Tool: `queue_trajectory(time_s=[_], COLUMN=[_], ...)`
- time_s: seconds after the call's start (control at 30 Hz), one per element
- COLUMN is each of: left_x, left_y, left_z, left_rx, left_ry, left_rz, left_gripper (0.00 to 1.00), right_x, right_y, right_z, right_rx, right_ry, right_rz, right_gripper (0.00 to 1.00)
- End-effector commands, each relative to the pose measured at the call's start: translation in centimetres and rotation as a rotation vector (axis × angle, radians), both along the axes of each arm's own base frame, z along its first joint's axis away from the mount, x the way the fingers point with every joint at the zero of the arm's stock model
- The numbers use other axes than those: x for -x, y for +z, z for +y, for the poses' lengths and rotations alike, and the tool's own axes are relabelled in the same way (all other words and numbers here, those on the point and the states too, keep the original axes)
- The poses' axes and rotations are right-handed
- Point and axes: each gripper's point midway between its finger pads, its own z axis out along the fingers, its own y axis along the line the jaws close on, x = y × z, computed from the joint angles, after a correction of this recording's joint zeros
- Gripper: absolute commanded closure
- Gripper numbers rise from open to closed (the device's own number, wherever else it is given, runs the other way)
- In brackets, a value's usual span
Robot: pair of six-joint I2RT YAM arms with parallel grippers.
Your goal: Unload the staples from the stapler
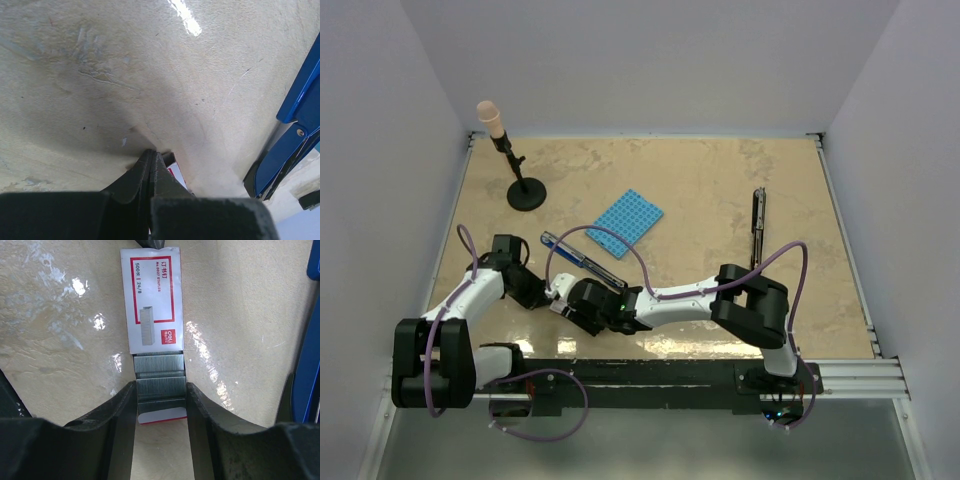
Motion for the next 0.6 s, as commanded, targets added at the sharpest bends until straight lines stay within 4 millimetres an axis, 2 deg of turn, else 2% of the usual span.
queue_trajectory(time_s=[0.0,0.2,0.43,0.57], left_x=[2.5,2.6,2.5,2.4], left_y=[-2.0,-2.0,-2.0,-2.0], left_z=[0.2,0.3,-0.3,-0.9], left_rx=[-0.013,-0.017,-0.015,-0.015], left_ry=[0.007,0.021,0.008,-0.015], left_rz=[0.098,0.101,0.089,0.081], left_gripper=[1.0,1.0,1.0,1.0], right_x=[-1.0,-2.7,-3.2,-3.6], right_y=[-0.4,-0.5,-0.5,-0.3], right_z=[0.3,-0.5,-0.6,-1.3], right_rx=[0.02,0.024,0.013,0.009], right_ry=[-0.001,-0.09,-0.086,-0.072], right_rz=[-0.037,-0.037,-0.048,-0.045], right_gripper=[0.61,0.62,0.62,0.61])
